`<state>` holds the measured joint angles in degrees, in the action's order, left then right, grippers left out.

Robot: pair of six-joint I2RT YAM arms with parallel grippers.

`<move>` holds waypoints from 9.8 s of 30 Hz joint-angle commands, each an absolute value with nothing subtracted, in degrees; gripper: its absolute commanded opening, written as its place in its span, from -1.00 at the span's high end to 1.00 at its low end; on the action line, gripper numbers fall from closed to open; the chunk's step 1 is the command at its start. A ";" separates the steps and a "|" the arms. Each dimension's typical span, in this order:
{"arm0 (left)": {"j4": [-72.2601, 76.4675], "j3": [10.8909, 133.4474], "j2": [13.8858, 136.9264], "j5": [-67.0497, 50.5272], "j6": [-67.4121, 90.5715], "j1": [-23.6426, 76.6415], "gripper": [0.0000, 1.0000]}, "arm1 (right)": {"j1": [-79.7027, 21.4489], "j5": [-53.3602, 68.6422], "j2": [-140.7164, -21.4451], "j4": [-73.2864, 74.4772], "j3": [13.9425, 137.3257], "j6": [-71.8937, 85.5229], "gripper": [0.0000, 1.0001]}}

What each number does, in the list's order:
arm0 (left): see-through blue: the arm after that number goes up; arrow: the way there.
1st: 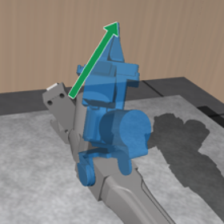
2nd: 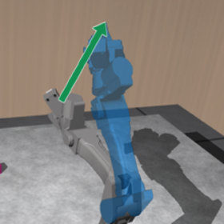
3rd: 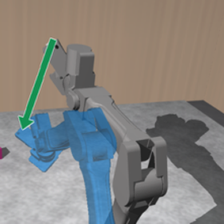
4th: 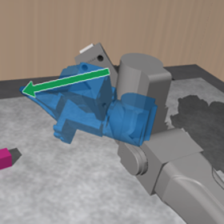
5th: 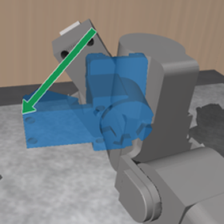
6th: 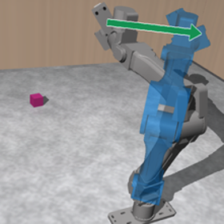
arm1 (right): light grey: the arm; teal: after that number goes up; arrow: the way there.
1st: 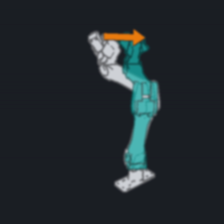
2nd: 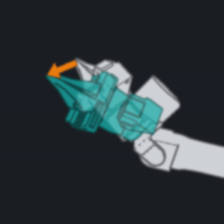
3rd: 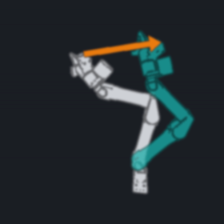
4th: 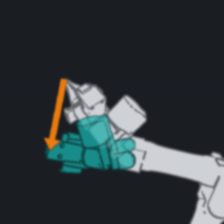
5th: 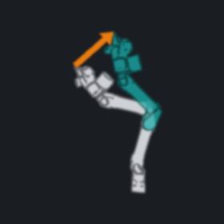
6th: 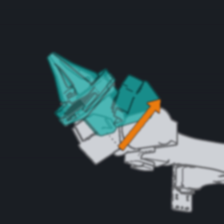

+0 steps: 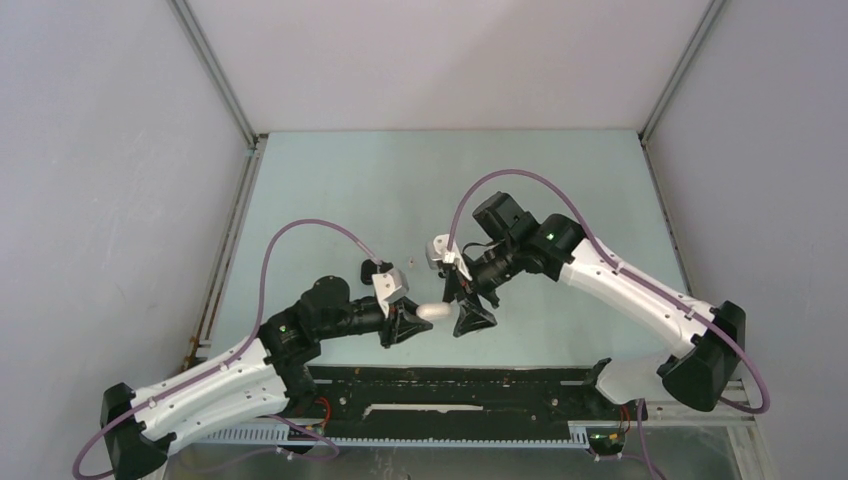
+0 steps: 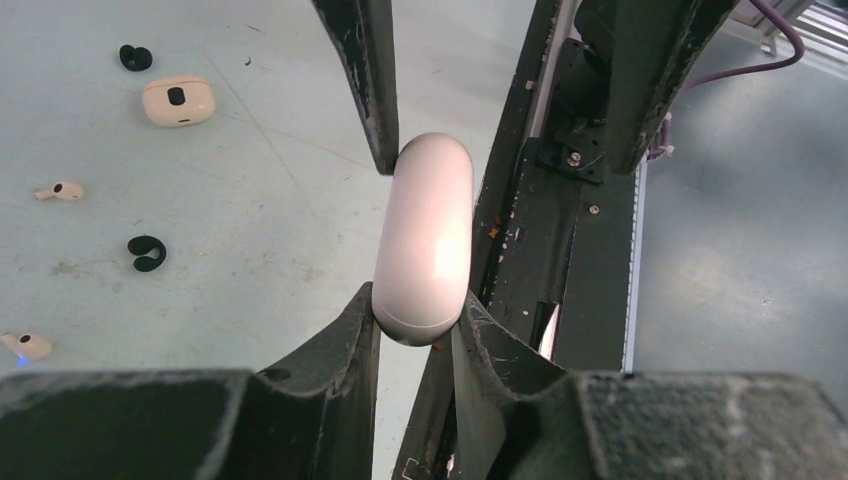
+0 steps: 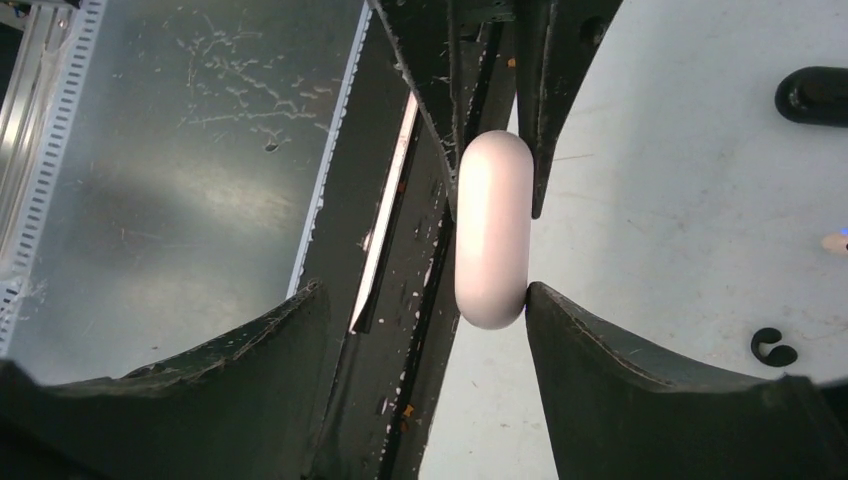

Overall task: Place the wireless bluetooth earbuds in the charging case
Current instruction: Close the charging case, then place the charging case at the center of the board, then pick up the charging case at the center of the board.

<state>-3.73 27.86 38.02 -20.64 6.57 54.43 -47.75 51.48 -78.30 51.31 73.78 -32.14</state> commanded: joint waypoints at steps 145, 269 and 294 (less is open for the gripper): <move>-10.26 36.50 49.67 3.83 32.91 51.17 -0.63 | -22.99 13.91 -109.97 31.69 74.26 -21.91 -0.22; 39.20 26.38 72.40 -25.76 27.97 54.24 0.89 | -25.00 56.05 -65.07 41.75 54.47 -37.77 -0.28; 60.38 14.52 64.82 -22.86 8.56 60.12 0.84 | -36.73 53.69 -71.13 53.05 60.47 -39.86 0.13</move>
